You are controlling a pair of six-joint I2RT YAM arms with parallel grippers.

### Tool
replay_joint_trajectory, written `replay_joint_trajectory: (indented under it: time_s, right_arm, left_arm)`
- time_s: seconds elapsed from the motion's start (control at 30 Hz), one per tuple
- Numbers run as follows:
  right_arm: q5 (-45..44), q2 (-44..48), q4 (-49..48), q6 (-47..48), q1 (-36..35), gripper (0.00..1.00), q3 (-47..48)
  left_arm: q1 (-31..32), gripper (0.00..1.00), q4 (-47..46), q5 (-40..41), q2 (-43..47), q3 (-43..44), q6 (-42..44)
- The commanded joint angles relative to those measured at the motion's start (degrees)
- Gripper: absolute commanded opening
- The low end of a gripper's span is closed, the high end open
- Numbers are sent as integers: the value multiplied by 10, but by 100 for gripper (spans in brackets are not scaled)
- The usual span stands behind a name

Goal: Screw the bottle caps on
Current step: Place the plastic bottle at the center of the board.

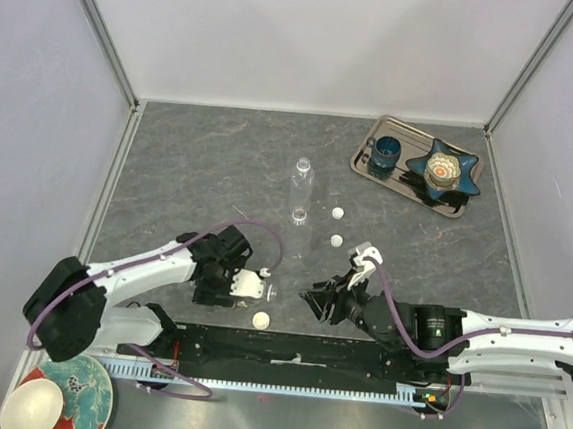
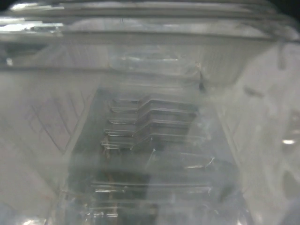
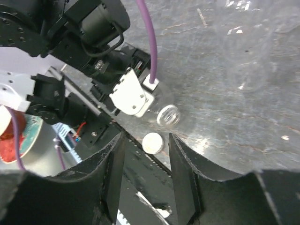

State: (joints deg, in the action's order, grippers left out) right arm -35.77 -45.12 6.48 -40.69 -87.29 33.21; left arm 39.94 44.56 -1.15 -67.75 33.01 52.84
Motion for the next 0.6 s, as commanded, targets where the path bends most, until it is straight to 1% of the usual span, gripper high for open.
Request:
replay_joint_trajectory:
  time_s: [0.0, 0.03, 0.07, 0.1, 0.13, 0.17, 0.2, 0.37, 0.57]
  right_arm:
    - [-48, 7, 86, -5, -3, 51, 21]
    - [-48, 8, 89, -5, -3, 52, 23]
    - [-51, 10, 92, -4, -3, 53, 26]
    - [-52, 14, 99, -4, -4, 54, 26]
    - [-54, 18, 102, -5, -4, 54, 27]
    - [-55, 22, 105, -5, -3, 55, 27]
    - [-59, 33, 113, -5, -4, 55, 27]
    - [-71, 65, 136, -7, -3, 56, 26]
    - [-74, 70, 162, -9, -3, 57, 30]
  left_arm:
    - [51, 20, 5, 22, -49, 44, -17]
    - [56, 41, 3, 22, -54, 50, -21]
    - [60, 58, 1, 23, -56, 57, -30]
    - [64, 70, 1, 24, -58, 68, -33]
    - [64, 86, 1, 26, -56, 73, -35]
    - [64, 95, 2, 26, -53, 78, -41]
    - [64, 99, 1, 34, -48, 86, -43]
    - [65, 99, 29, 36, -5, 139, -76]
    - [94, 99, 122, -22, 20, 204, -108]
